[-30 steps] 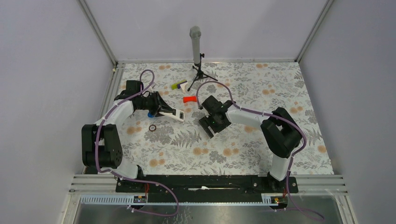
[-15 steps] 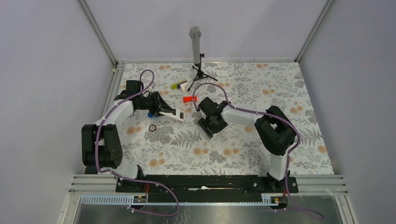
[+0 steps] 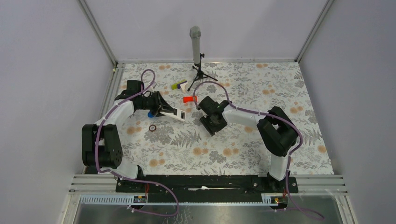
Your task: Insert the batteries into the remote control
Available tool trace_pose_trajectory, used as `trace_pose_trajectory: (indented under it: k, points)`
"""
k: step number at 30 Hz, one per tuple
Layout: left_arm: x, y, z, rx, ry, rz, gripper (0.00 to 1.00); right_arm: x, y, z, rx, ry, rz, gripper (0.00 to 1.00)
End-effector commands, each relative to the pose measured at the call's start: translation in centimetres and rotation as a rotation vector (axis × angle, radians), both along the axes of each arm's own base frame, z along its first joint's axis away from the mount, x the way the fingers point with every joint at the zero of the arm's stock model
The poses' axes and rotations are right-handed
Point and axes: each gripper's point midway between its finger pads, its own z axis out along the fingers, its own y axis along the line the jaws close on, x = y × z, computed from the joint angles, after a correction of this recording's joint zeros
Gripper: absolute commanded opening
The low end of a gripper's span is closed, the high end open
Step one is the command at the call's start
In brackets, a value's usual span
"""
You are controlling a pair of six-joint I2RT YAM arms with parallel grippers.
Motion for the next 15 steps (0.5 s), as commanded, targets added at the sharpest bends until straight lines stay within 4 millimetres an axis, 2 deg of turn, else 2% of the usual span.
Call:
trace_pose_trajectory:
  k: [1, 7, 12, 15]
  points:
    - [0.0, -2.3, 2.0, -0.061, -0.086, -0.100, 0.00, 2.0, 1.3, 6.7, 0.099, -0.157, 0.017, 0.46]
    - [-1.3, -6.3, 2.8, -0.128, -0.109, -0.281, 0.00, 1.4, 1.5, 13.3, 0.248, -0.276, 0.062, 0.46]
    - [-2.4, -9.1, 4.1, -0.187, -0.141, -0.415, 0.00, -0.7, 1.6, 17.2, 0.367, -0.321, 0.197, 0.46]
    - [-2.9, -10.4, 4.1, -0.191, -0.136, -0.467, 0.00, -1.9, 1.8, 19.0, 0.416, -0.331, 0.261, 0.45]
